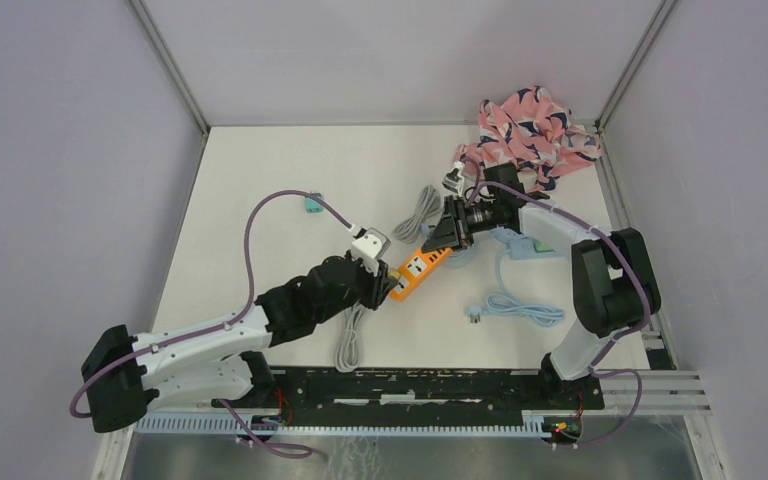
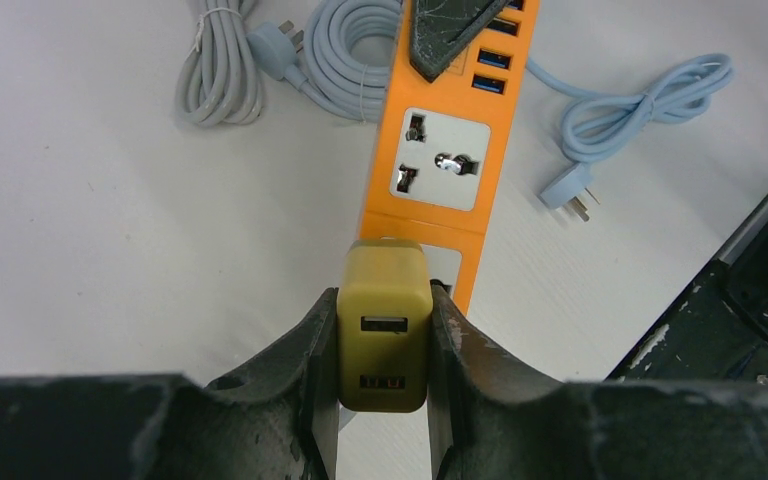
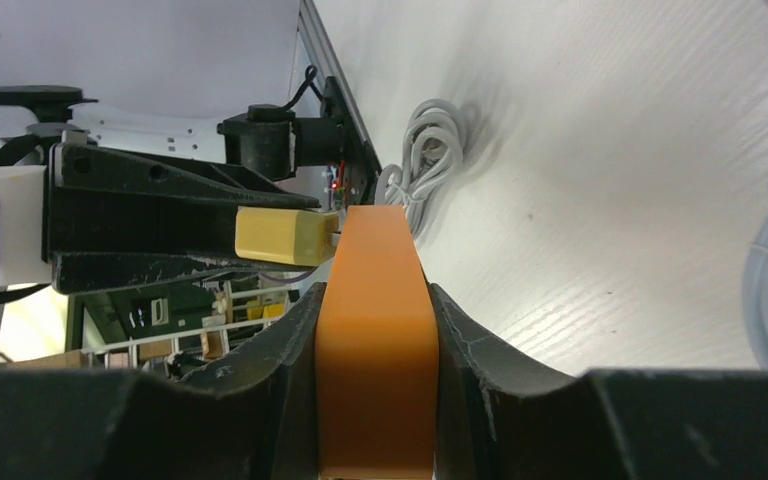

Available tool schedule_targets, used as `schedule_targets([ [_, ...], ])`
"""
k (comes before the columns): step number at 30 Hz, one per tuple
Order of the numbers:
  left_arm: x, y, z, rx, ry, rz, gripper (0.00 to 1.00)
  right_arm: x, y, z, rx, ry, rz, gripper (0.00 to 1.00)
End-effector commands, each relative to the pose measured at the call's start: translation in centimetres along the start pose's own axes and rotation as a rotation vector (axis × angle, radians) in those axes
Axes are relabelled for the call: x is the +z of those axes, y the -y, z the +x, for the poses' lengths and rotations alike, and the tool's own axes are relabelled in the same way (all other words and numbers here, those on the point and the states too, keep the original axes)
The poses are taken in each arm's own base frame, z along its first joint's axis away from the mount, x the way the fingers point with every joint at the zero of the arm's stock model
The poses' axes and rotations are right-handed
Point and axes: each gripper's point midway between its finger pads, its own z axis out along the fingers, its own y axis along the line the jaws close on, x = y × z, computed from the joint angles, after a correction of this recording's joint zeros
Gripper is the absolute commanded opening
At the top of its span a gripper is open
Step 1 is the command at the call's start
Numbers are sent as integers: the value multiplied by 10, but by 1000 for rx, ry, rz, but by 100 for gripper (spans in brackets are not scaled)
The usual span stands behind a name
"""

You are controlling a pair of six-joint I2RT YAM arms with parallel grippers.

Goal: Pull the plug off the socket
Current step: Remove the plug from the socket.

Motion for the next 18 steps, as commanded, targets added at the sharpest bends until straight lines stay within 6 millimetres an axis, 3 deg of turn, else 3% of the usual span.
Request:
schedule_targets([
  [1, -14, -14, -49, -130, 226, -69, 3, -5, -19, -4, -60, 0, -43, 0],
  [4, -17, -16, -49, -134, 233, -72, 3, -5, -17, -5, -61, 3, -39, 0],
  [8, -11, -1, -64, -115, 237, -12, 3, -4, -13, -4, -49, 2, -33, 0],
  [13, 20, 19, -68, -57, 146, 28, 3, -2, -12, -2, -46, -3, -34, 0],
  [18, 34, 19, -64, -14, 65, -9, 3, -3, -14, -3, -52, -1, -36, 0],
])
